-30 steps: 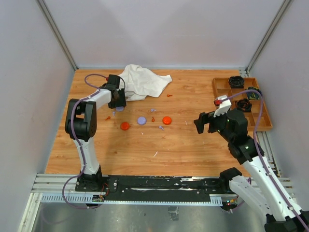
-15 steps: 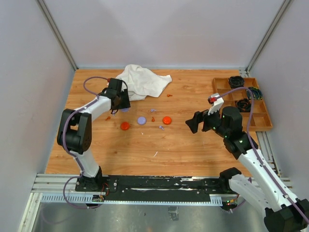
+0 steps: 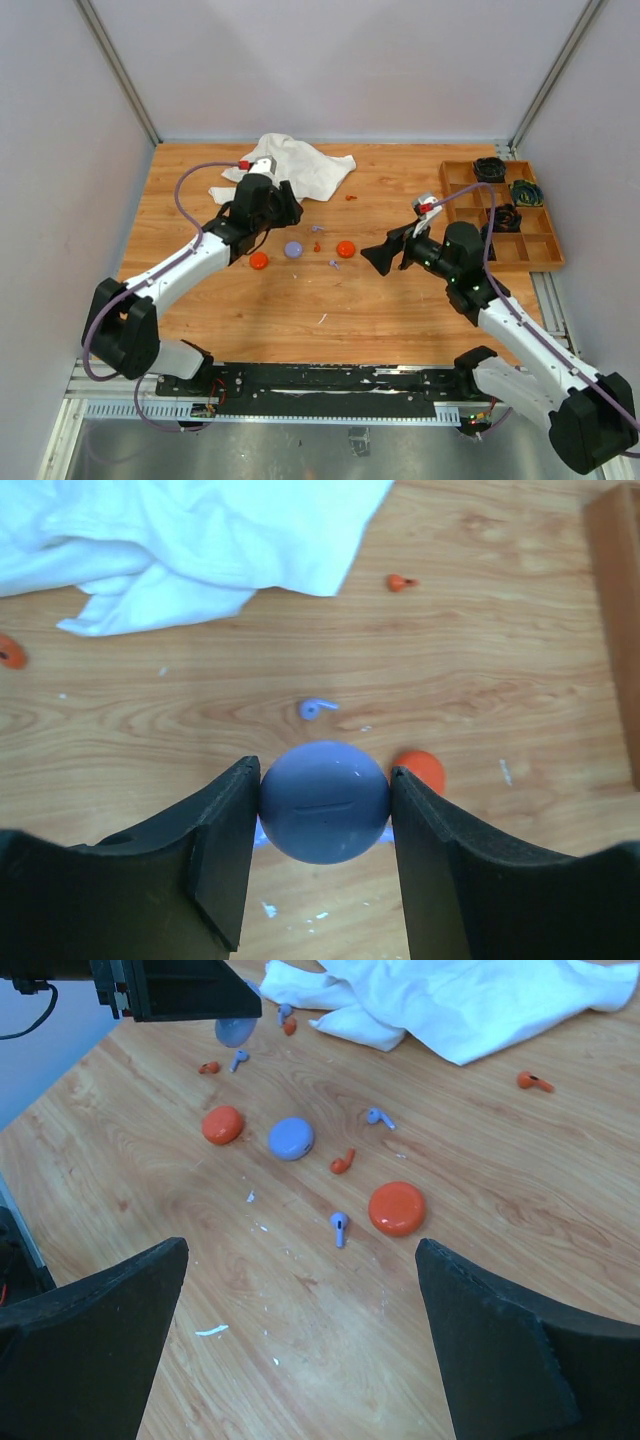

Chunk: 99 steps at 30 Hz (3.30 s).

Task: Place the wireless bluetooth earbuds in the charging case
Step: Pick up the charging case at the center of the board.

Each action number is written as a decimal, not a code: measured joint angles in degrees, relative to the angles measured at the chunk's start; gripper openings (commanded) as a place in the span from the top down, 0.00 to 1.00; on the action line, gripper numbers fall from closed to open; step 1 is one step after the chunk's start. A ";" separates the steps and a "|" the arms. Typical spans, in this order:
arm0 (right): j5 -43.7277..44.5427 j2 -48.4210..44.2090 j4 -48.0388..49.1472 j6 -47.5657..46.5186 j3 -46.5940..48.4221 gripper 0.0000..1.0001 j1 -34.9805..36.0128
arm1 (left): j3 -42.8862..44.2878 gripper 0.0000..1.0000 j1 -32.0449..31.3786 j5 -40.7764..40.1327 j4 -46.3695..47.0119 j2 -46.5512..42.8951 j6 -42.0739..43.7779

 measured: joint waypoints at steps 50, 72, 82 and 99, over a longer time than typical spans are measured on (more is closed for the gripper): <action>13.68 27.52 73.26 0.52 -12.39 0.54 16.74 | -7.39 0.55 -29.29 -19.65 18.43 -10.27 -4.09; 5.51 28.33 74.14 3.39 -11.54 0.99 16.04 | -9.97 0.25 -29.33 -16.63 21.29 -14.14 0.76; -1.36 27.41 74.10 8.02 -11.50 0.99 11.65 | -10.99 0.18 -27.23 -6.03 23.71 -19.56 7.85; -10.12 20.61 74.20 15.85 -11.50 0.99 7.67 | -23.19 0.30 -9.35 34.60 44.00 -21.66 0.44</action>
